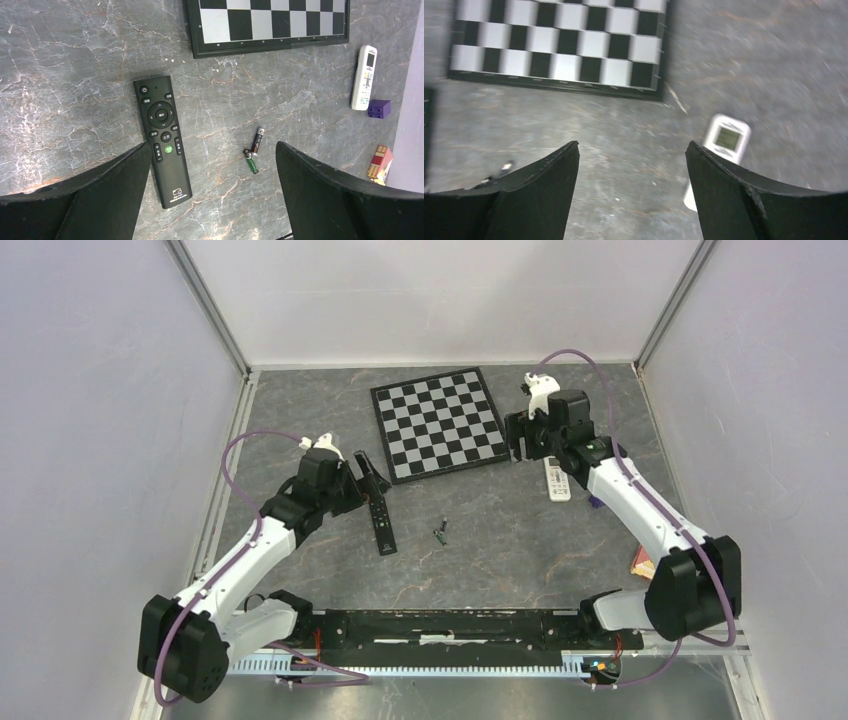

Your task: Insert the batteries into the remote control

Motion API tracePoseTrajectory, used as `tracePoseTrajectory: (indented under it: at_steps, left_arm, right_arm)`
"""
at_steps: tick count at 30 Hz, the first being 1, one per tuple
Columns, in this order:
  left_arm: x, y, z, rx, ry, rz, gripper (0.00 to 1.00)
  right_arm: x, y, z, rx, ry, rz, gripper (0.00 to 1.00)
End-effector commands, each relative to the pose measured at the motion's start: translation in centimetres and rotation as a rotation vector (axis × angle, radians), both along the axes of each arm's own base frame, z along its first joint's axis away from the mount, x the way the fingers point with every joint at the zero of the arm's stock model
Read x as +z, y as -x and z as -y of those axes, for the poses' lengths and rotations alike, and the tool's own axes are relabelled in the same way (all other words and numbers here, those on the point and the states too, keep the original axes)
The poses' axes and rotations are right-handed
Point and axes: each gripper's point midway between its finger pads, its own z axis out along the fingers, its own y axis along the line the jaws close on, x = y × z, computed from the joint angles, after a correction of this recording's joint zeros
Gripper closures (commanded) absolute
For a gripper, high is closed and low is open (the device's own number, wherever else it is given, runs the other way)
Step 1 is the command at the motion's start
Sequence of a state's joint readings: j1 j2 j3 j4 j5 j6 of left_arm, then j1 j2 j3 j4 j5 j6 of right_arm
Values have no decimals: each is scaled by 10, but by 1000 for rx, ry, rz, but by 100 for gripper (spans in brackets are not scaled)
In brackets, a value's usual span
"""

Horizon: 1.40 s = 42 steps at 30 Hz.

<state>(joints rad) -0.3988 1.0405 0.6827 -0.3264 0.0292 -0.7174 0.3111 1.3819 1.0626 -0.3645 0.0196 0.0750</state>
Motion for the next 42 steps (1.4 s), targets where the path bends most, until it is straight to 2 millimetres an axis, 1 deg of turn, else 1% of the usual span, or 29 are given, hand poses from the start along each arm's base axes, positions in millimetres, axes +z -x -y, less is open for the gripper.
tracePoseTrajectory:
  at_steps: [1,3,4,6,7,9,11,15,16,18,19,20,22,24,27,30,32,35,38,42]
  left_arm:
    - [29,-9,6,-16,41,75,0]
    - [27,-8,5,-18,29,68,0]
    - [25,-7,4,-16,22,61,0]
    - [22,-6,2,-17,12,55,0]
    - [21,-6,2,-15,9,51,0]
    - [18,-6,1,-10,3,44,0]
    - [16,-6,0,-5,-2,39,0]
    - [10,-7,0,-2,-7,26,0]
    - [8,-8,0,-1,-9,24,0]
    - [4,-8,0,2,-12,12,0]
    - [2,-8,0,2,-14,7,0]
    - [-1,-8,-1,4,-18,-1,0]
    - [-8,-8,-3,17,-29,-15,0]
    - [-16,-8,-5,29,-45,-35,0]
    - [-31,-9,-9,44,-90,-67,2]
    - [-47,-9,-8,36,-132,-107,10]
    - [-56,-8,-4,28,-159,-131,17]
    - [-69,-9,2,18,-202,-163,26]
    - [-81,-9,5,19,-261,-195,32]
    - [-92,-7,2,44,-374,-240,36]
  right_arm:
    - [61,11,-65,364,-226,139,17]
    - [82,15,-77,423,-279,176,16]
    - [89,15,-79,435,-295,190,16]
    - [99,9,-75,389,-291,222,16]
    - [102,4,-68,341,-278,238,16]
    - [106,-7,-47,200,-240,274,16]
    - [112,-13,-28,86,-206,323,16]
    - [126,-13,1,-54,-167,434,15]
    - [126,-14,7,-82,-156,446,15]
    - [127,-14,28,-194,-119,467,14]
    - [124,-13,36,-235,-101,468,4]
    - [121,-12,42,-259,-83,468,2]
    - [111,-9,50,-291,-53,454,2]
    - [97,-5,49,-270,-35,432,2]
    - [77,4,36,-184,-51,386,2]
    - [58,17,10,-45,-123,330,2]
    - [45,26,-2,9,-168,285,5]
    - [24,39,-12,54,-211,220,13]
    - [5,51,-19,85,-247,158,19]
    - [-16,65,-26,110,-281,87,23]
